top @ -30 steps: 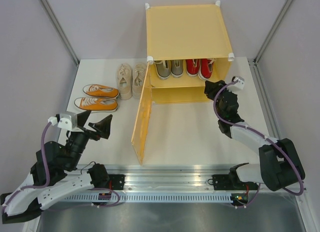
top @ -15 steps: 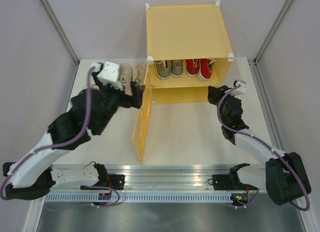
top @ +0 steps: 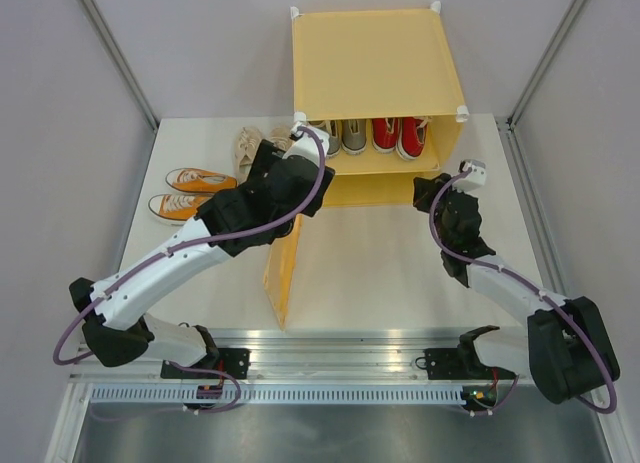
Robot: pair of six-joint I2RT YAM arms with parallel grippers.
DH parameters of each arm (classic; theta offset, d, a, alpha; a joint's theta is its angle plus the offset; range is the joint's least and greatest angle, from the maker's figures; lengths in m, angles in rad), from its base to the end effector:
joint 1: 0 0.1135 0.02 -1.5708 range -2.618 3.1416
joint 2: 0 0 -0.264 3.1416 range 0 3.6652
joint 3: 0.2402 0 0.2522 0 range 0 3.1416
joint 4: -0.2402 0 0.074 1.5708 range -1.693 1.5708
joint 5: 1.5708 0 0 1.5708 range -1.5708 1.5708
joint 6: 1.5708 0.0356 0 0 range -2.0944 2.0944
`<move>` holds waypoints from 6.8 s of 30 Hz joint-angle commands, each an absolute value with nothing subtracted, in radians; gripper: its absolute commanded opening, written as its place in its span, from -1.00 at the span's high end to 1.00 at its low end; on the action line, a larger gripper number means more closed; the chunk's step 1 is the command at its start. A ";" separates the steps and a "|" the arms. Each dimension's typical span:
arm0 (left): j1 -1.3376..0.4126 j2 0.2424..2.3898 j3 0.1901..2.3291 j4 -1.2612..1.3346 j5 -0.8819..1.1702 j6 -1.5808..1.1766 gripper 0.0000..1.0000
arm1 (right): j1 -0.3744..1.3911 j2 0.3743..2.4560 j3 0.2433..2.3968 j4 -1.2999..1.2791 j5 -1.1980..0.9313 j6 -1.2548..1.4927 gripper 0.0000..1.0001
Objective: Place and organize the shoes in the shoe cabinet
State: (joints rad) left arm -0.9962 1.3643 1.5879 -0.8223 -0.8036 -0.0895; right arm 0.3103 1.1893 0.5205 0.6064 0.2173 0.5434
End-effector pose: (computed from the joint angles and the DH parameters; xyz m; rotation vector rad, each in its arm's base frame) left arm 0.1699 -0.2152 0.4291 0.4555 1.9237 0.1753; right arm 0.2496 0.0720 0.2469 0.3586 1.6137 0.4763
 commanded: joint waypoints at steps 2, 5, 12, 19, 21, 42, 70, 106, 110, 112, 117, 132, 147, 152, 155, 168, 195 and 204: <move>-0.997 1.348 1.640 -0.830 -0.812 -0.098 -0.62 | 0.311 1.239 0.572 0.650 0.193 0.535 0.80; -0.996 1.342 1.643 -0.830 -0.763 -0.094 -0.07 | 0.313 1.273 0.603 0.657 0.201 0.545 0.85; -0.996 1.336 1.620 -0.830 -0.712 -0.081 0.66 | 0.313 1.367 0.711 0.670 0.222 0.537 0.93; -0.996 1.307 1.589 -0.830 -0.704 -0.081 0.95 | 0.313 1.491 0.811 0.664 0.229 0.531 0.96; -0.996 1.296 1.582 -0.830 -0.701 -0.081 0.95 | 0.313 1.523 0.834 0.664 0.242 0.523 0.97; -0.996 1.266 1.531 -0.830 -0.793 -0.081 0.95 | 0.270 1.684 1.023 0.660 0.356 0.405 0.99; -0.997 1.249 1.557 -0.818 -0.644 -0.106 -0.71 | 0.256 1.228 0.704 0.569 0.104 0.391 0.13; -0.069 1.350 1.468 -0.793 -0.207 -0.701 -0.99 | 0.270 0.650 0.338 0.175 -0.066 0.548 0.04; -0.003 1.451 1.391 -0.716 -0.123 -0.794 -0.98 | 0.272 0.656 0.325 0.179 -0.071 0.560 0.04; 0.028 1.482 1.370 -0.684 -0.141 -0.834 -0.97 | 0.272 0.666 0.330 0.175 -0.071 0.560 0.04; 0.041 1.597 1.379 -0.669 -0.181 -0.903 -0.90 | 0.273 0.686 0.331 0.169 -0.072 0.568 0.04; 0.063 1.758 1.379 -0.574 -0.232 -0.974 -0.79 | 0.273 0.732 0.333 0.199 -0.100 0.584 0.03; 0.063 1.875 1.264 -0.466 -0.163 -0.976 -0.17 | 0.273 0.759 0.331 0.218 -0.101 0.589 0.03; 0.061 1.885 1.221 -0.442 -0.166 -0.976 0.27 | 0.273 0.755 0.328 0.221 -0.106 0.594 0.03; 0.061 1.882 1.215 -0.443 -0.172 -0.966 0.68 | 0.273 0.752 0.325 0.219 -0.106 0.594 0.03; 0.064 1.605 1.164 -0.509 -0.137 -0.882 0.96 | 0.273 0.698 0.328 0.193 -0.107 0.589 0.03; 0.066 1.023 1.506 -0.765 -0.023 -0.796 0.95 | 0.285 0.554 0.380 0.046 -0.118 0.594 0.02; 0.012 1.109 1.892 -0.784 0.163 -0.802 0.95 | 0.287 0.469 0.486 -0.115 -0.110 0.592 0.03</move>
State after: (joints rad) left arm 0.0467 1.0870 1.7798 -0.9104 0.0654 -0.8448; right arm 0.2840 0.4854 0.4160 -0.0570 -0.1112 0.5892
